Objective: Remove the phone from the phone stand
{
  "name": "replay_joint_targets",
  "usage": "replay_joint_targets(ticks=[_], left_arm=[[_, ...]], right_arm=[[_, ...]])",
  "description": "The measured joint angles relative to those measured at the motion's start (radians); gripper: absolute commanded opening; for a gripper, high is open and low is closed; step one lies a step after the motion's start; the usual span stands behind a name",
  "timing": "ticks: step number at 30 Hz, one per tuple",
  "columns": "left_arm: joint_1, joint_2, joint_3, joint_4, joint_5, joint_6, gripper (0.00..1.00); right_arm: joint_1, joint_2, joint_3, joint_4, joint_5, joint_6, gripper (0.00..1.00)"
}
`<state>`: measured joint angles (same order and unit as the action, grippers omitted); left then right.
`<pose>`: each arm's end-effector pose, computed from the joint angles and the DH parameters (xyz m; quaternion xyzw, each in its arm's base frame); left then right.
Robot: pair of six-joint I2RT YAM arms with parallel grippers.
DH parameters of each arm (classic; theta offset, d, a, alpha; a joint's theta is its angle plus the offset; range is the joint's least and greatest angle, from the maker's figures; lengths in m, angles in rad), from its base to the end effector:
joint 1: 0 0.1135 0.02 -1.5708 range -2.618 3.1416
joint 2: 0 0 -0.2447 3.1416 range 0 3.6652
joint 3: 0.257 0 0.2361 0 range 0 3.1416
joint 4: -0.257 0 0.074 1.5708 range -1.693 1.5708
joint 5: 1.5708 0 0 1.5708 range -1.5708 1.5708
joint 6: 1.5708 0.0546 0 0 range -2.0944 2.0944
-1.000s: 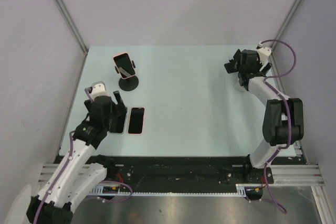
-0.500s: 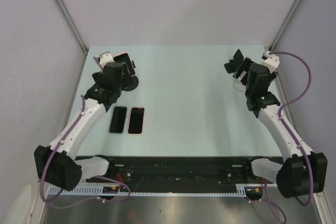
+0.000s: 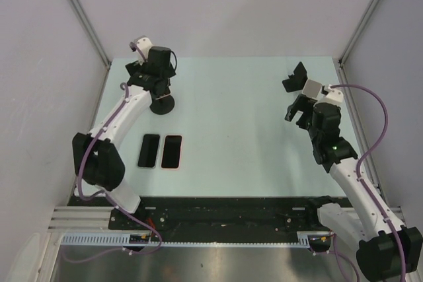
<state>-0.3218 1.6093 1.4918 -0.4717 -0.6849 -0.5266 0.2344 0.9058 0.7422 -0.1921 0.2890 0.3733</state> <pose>0.3524 -0.0811 0.3262 -0.2424 0.8102 0.0872 0.5265 0.2200 0.0365 0.2841 0.1384 0.8048 0.0562 0.5744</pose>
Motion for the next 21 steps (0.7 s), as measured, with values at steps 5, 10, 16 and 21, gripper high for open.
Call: replay_joint_targets(ticks=[5, 10, 16, 21], left_arm=[[0.0, 0.112, 0.061, -0.002, -0.065, -0.022, 1.0], [0.002, 0.178, 0.085, -0.002, -0.1, -0.032, 0.97], [0.007, 0.189, 0.087, -0.003, -0.112, -0.034, 0.9], [0.008, 0.189, 0.087, -0.001, -0.114, -0.031, 0.84]], right_arm=[[0.0, -0.044, -0.014, -0.025, -0.034, -0.008, 1.0], [0.0, -0.063, -0.026, -0.034, -0.051, -0.011, 1.0], [-0.003, -0.063, -0.029, -0.04, -0.067, -0.011, 0.99], [-0.01, -0.063, -0.03, -0.041, -0.079, -0.01, 0.99]])
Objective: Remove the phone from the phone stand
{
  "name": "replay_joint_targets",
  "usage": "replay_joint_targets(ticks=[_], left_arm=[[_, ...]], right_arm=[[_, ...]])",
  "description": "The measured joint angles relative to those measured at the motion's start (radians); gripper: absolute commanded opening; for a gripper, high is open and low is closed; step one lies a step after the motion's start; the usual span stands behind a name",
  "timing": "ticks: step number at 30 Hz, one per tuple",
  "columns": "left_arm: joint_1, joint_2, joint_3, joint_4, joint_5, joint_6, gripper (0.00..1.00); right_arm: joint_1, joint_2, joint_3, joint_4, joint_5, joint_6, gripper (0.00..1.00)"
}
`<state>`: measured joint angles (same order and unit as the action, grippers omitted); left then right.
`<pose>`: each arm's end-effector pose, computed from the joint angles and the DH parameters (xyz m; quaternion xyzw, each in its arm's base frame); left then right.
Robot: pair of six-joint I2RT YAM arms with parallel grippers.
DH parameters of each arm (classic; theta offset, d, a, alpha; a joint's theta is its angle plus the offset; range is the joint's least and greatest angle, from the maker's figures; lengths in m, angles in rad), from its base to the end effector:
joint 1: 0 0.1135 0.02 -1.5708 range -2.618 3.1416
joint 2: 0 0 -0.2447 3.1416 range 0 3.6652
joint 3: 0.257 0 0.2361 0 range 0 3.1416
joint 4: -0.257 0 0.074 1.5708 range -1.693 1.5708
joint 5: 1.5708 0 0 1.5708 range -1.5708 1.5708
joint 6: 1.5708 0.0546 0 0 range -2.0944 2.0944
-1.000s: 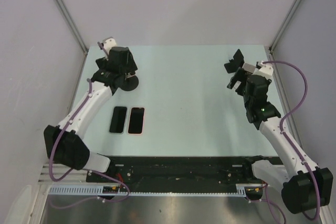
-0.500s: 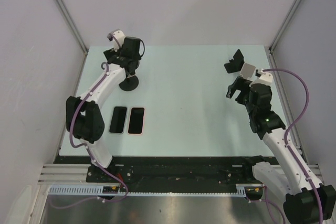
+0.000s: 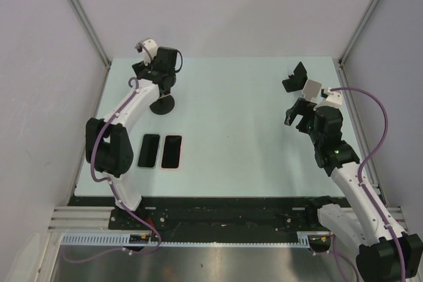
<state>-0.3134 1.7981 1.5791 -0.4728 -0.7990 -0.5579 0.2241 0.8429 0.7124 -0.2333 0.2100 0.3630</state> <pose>0.3901 -0.0853 0.2894 -0.2659 0.8073 0.1537 0.5039 0.2077 0.0357 0.2806 0.1162 0.8127 0.0807 0.5652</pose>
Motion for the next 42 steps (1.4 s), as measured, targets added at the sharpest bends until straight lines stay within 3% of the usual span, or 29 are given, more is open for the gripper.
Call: replay_joint_targets(ticks=[4, 11, 16, 24, 34, 38, 42], left_arm=[[0.01, 0.0, 0.0, 0.001, 0.027, 0.003, 0.84], [0.045, -0.021, -0.029, 0.047, 0.127, 0.042, 0.97], [0.065, -0.062, -0.075, 0.106, 0.213, 0.1, 0.95], [0.084, -0.076, -0.095, 0.175, 0.314, 0.189, 0.78], [0.088, -0.076, -0.095, 0.198, 0.43, 0.286, 0.34], [0.068, -0.079, -0.094, 0.204, 0.515, 0.353, 0.26], [-0.013, -0.084, -0.092, 0.201, 0.581, 0.429, 0.24]], right_arm=[[-0.004, 0.0, 0.0, 0.0, -0.011, 0.0, 0.99], [-0.006, 0.005, 0.0, 0.0, -0.019, 0.001, 0.99], [-0.011, 0.01, 0.0, 0.0, -0.028, 0.003, 0.98], [-0.011, 0.018, 0.0, 0.0, -0.037, 0.003, 0.98], [-0.011, 0.023, 0.0, 0.002, -0.048, 0.0, 0.96], [-0.011, 0.023, 0.0, 0.017, -0.076, -0.009, 0.96], [-0.005, 0.023, 0.0, 0.047, -0.117, -0.027, 0.95]])
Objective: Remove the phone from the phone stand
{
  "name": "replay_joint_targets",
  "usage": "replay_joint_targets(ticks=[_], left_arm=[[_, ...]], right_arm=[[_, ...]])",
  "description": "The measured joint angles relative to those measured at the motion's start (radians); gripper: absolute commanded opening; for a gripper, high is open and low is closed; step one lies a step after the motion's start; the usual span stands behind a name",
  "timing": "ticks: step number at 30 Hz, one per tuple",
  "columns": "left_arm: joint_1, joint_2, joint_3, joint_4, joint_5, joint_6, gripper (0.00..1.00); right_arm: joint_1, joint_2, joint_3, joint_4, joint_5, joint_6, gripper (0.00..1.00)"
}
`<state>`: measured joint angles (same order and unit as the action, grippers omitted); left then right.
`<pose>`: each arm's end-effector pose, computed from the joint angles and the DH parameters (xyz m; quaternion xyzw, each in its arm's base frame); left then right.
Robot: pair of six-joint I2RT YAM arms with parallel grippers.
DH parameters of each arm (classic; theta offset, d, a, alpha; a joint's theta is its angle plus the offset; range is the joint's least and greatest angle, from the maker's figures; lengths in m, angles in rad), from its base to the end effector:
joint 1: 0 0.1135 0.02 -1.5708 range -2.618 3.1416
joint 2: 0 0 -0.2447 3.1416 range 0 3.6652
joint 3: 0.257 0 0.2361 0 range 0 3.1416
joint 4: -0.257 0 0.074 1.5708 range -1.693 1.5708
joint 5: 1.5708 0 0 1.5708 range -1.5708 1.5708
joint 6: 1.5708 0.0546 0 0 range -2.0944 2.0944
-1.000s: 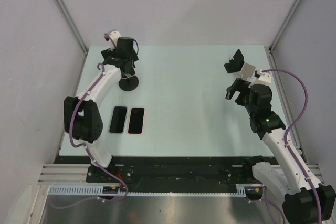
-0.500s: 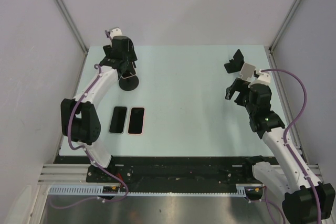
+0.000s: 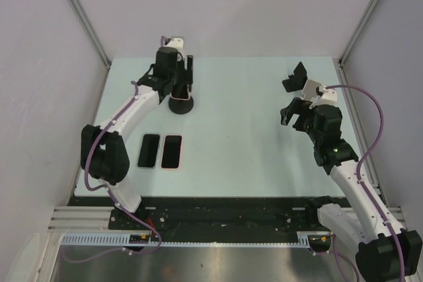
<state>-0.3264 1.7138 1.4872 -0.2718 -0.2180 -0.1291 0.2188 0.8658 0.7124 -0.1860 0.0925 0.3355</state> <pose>0.3852 -0.1179 0.3020 0.0289 0.8559 -0.0236 0.5158 0.2132 0.0422 0.2815 0.0742 0.8126 0.1215 0.5652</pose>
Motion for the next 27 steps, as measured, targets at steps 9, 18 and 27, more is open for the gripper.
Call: replay_joint_targets(ticks=[9, 18, 27], left_arm=[[-0.29, -0.022, 0.0, -0.046, 0.322, 0.07, 0.21], [-0.457, -0.058, -0.042, -0.066, 0.595, 0.175, 0.38], [-0.483, -0.127, -0.13, -0.051, 0.647, 0.27, 0.9]], right_arm=[[0.043, 0.004, 0.0, 0.074, -0.095, -0.048, 0.94], [0.075, 0.006, 0.0, 0.1, -0.189, -0.118, 0.95], [0.075, 0.005, 0.0, 0.08, -0.204, -0.156, 0.95]])
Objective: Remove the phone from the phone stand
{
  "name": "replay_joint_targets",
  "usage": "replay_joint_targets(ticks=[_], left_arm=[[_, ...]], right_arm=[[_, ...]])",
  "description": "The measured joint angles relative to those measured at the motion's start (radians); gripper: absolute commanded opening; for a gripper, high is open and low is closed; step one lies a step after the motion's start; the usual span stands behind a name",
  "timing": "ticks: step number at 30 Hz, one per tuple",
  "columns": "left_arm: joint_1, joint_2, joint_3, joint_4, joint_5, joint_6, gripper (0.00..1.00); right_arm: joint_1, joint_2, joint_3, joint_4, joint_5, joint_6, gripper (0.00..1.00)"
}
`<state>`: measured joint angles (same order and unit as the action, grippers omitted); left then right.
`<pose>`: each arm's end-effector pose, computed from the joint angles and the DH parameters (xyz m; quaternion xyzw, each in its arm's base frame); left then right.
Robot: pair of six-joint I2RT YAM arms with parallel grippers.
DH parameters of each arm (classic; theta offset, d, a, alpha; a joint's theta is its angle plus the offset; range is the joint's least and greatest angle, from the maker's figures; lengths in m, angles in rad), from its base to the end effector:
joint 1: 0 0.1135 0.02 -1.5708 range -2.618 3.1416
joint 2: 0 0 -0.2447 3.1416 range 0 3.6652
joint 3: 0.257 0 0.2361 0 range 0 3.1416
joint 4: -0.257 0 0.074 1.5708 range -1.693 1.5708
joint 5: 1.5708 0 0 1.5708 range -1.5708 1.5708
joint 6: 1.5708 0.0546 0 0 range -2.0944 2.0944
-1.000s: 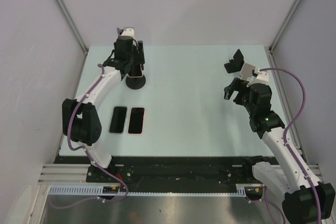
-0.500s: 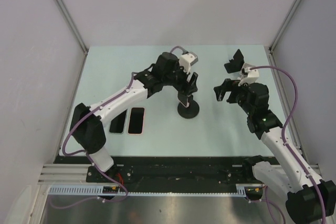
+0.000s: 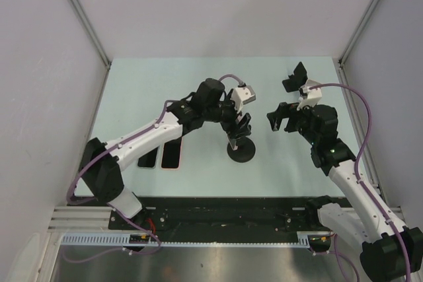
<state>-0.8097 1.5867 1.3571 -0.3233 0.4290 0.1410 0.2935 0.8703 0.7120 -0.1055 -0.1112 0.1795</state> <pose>0.2354 -0.2801 0.2997 0.4827 0.7112 -0.3318 0.3887 0.2098 0.0697 0.2904 -0.0789 0.7895 0.1851 0.5798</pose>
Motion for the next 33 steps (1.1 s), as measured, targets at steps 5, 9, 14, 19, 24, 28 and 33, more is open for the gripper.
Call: replay_joint_targets(ticks=[5, 9, 14, 19, 24, 28, 33], left_arm=[[-0.002, -0.047, -0.012, 0.011, -0.008, 0.005, 1.0], [-0.003, -0.128, -0.012, 0.033, -0.05, -0.012, 1.0], [-0.015, -0.226, -0.016, 0.058, -0.202, -0.109, 1.0], [-0.079, -0.319, -0.071, 0.068, -0.441, -0.276, 1.0], [-0.231, -0.352, -0.114, 0.068, -0.692, -0.377, 1.0], [-0.322, -0.327, -0.118, 0.066, -0.852, -0.388, 1.0], [-0.366, -0.249, -0.118, 0.051, -0.99, -0.387, 0.99]], right_arm=[[0.0, -0.001, 0.0, -0.004, -0.005, -0.002, 0.96], [0.001, -0.003, 0.0, -0.013, -0.006, -0.006, 0.96], [0.002, -0.008, 0.0, -0.028, -0.002, -0.014, 0.96], [0.005, -0.006, 0.0, -0.045, 0.013, -0.016, 0.95], [0.007, 0.012, 0.0, -0.045, 0.028, -0.009, 0.94], [0.015, 0.035, 0.0, -0.04, 0.038, 0.009, 0.94], [0.032, 0.052, 0.0, -0.038, 0.049, 0.027, 0.94]])
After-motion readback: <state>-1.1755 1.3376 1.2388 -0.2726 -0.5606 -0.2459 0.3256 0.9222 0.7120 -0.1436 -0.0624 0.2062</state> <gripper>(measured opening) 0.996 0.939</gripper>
